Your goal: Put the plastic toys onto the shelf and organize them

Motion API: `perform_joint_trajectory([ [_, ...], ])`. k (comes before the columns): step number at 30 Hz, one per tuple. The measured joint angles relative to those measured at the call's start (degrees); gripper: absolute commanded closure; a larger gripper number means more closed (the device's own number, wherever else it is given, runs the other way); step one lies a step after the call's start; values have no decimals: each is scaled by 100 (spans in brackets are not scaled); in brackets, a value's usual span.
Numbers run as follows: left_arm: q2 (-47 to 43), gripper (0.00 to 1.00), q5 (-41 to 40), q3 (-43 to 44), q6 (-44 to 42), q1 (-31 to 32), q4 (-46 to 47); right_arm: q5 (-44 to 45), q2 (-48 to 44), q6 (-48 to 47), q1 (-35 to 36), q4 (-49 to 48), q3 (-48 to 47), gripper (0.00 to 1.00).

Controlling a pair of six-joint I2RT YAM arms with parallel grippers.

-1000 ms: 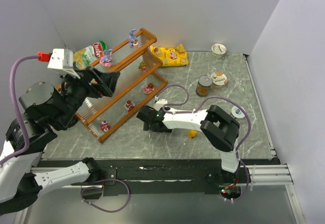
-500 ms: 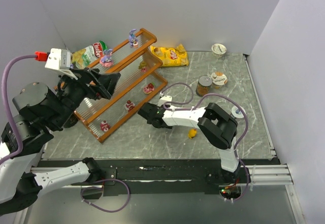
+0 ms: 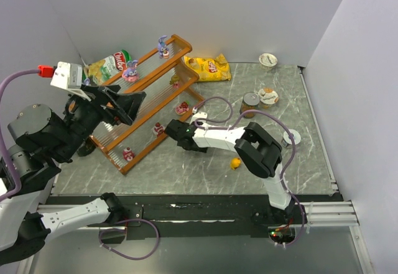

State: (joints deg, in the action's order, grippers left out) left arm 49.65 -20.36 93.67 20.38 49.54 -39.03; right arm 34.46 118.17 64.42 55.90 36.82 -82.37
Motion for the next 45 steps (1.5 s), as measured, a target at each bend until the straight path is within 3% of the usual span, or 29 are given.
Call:
perform_joint_trajectory([
  [18, -28, 4, 17, 0, -122, 0, -114, -15, 275, 367, -94, 494, -485, 33],
  [28, -26, 4, 15, 0, -125, 0, -114, 26, 249, 164, -105, 284, -393, 53],
  [32, -20, 4, 15, 0, -127, 0, -114, 26, 210, 59, -105, 188, -326, 55],
  [38, 9, 4, -9, 0, -122, 0, -153, 2, 35, -391, -103, -170, -50, 57],
  [45, -7, 4, -94, 0, -105, 0, -286, -245, -424, -1591, -129, -494, 291, 58],
])
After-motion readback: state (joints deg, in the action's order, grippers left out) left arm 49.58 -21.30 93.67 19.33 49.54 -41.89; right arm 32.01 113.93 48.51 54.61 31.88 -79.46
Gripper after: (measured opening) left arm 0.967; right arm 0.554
